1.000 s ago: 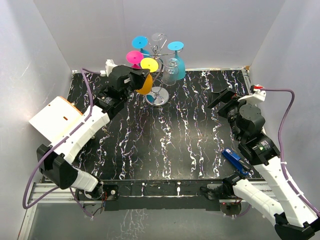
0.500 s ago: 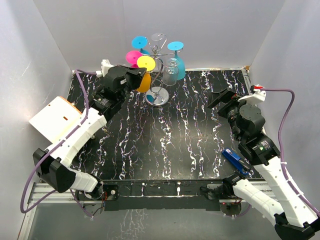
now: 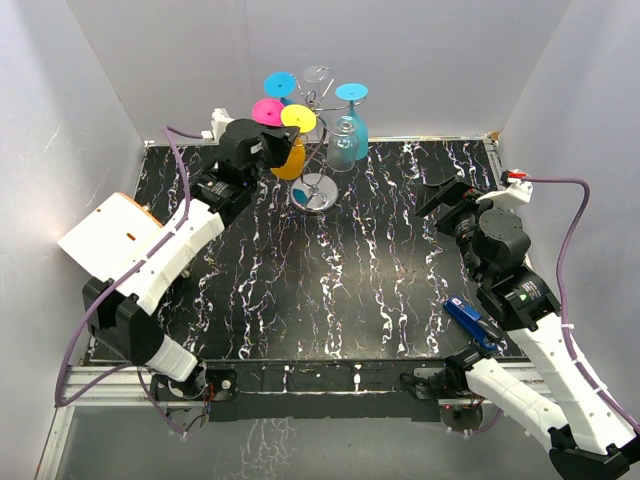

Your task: Take the wine glass off the wine glass rack

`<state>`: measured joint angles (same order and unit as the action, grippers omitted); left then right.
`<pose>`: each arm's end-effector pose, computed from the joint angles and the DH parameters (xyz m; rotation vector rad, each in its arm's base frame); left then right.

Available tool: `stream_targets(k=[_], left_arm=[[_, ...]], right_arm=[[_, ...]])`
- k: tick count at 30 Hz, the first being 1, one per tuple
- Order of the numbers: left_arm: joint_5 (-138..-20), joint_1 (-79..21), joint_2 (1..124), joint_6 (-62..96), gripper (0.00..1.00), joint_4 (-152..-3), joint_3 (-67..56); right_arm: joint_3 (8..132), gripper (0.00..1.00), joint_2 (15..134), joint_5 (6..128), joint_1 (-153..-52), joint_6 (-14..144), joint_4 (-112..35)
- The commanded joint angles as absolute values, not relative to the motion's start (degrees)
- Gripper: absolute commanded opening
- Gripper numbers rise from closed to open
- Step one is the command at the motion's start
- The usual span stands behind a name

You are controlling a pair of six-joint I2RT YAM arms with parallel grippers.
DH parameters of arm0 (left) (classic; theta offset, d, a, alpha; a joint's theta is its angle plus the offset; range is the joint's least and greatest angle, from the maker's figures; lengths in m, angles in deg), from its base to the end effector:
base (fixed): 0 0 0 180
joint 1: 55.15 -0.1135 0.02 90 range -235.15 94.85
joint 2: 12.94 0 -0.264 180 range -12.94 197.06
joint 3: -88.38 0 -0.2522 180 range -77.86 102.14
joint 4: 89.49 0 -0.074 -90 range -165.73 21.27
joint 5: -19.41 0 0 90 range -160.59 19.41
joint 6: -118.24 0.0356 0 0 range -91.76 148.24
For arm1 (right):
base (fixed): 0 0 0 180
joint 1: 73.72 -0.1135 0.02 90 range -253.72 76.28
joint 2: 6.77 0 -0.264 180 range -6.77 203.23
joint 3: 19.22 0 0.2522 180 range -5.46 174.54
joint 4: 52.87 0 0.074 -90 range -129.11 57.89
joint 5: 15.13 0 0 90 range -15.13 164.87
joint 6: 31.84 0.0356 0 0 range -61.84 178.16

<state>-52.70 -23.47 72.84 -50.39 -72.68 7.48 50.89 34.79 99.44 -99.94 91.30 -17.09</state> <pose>0.3067 -0.1764 0.4283 -0.9378 1.5066 -1.1977 0.1407 0.0528 0.3958 0.4211 1.6496 0.4132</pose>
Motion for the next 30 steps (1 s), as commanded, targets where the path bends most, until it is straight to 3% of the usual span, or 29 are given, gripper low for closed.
stream_targets(k=[1, 19, 30], left_arm=[[-55.2, -23.7, 74.2, -50.7, 0.00, -73.7, 10.9], [-65.0, -23.7, 73.2, -50.2, 0.00, -75.3, 8.0], [-72.2, -23.7, 64.3, -49.1, 0.00, -75.8, -1.7]], right_arm=[[52.1, 0.98, 33.9, 100.9, -99.8, 91.3, -19.6], [51.8, 0.98, 34.4, 100.4, -99.8, 91.8, -19.7], [50.6, 0.98, 34.3, 100.1, -99.8, 91.6, -19.1]])
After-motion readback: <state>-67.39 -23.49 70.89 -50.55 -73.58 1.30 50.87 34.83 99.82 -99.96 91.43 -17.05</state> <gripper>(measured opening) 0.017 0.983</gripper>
